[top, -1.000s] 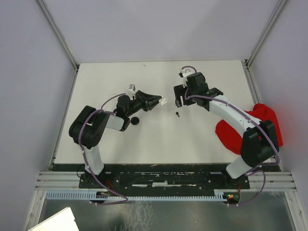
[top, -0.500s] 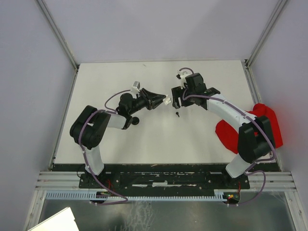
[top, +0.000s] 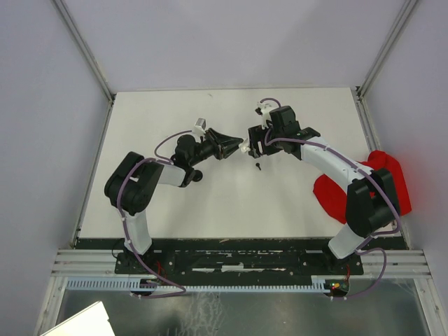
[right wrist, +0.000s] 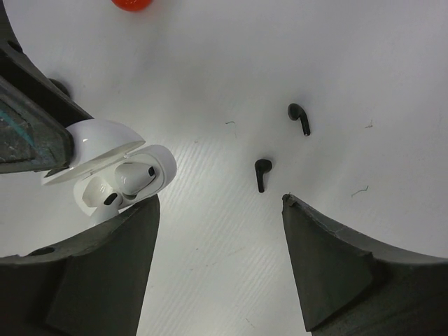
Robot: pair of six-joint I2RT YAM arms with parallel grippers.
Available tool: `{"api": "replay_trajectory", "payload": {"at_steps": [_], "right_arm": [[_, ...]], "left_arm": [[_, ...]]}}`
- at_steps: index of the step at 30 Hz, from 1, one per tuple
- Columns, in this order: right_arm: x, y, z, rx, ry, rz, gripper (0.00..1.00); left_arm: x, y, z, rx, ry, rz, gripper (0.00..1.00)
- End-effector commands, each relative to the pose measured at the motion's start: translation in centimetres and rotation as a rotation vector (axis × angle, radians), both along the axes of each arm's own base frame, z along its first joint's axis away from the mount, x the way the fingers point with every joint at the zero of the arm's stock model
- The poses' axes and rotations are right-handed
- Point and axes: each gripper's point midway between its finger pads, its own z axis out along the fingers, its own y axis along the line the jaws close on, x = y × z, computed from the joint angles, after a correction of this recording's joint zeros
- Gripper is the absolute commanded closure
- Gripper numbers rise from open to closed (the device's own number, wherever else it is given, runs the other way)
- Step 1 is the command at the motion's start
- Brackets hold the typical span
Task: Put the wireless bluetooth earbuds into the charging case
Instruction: Place the earbud in the charging case.
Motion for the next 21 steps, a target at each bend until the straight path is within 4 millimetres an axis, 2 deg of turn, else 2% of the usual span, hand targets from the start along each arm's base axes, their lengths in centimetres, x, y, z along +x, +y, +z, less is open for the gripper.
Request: {"api": "replay_trajectory", "payload": {"at_steps": [1, 9, 16, 21], "right_arm": [[0.6, 1.3, 2.0, 0.052, -0.056, 0.021, 0.22], [0.1, 2.3, 2.3, 0.06, -0.061, 0.045, 0.22], [0.2, 1.2, 2.3, 0.031, -0.09, 0.003, 0.22], [0.4, 0.0, 3.1, 0.035, -0.188, -0.048, 0.21]], "left_arm": [[0.7, -0.6, 2.0, -0.012, -0.105, 0.003, 0.97], [0.9, -0.9, 1.9, -0.011, -0.104, 0.004, 0.97], [0.9, -0.8, 1.6, -0.009, -0.092, 0.012, 0.97], [1.3, 0.0, 1.7, -0.049, -0.057, 0.076, 0.97]]}}
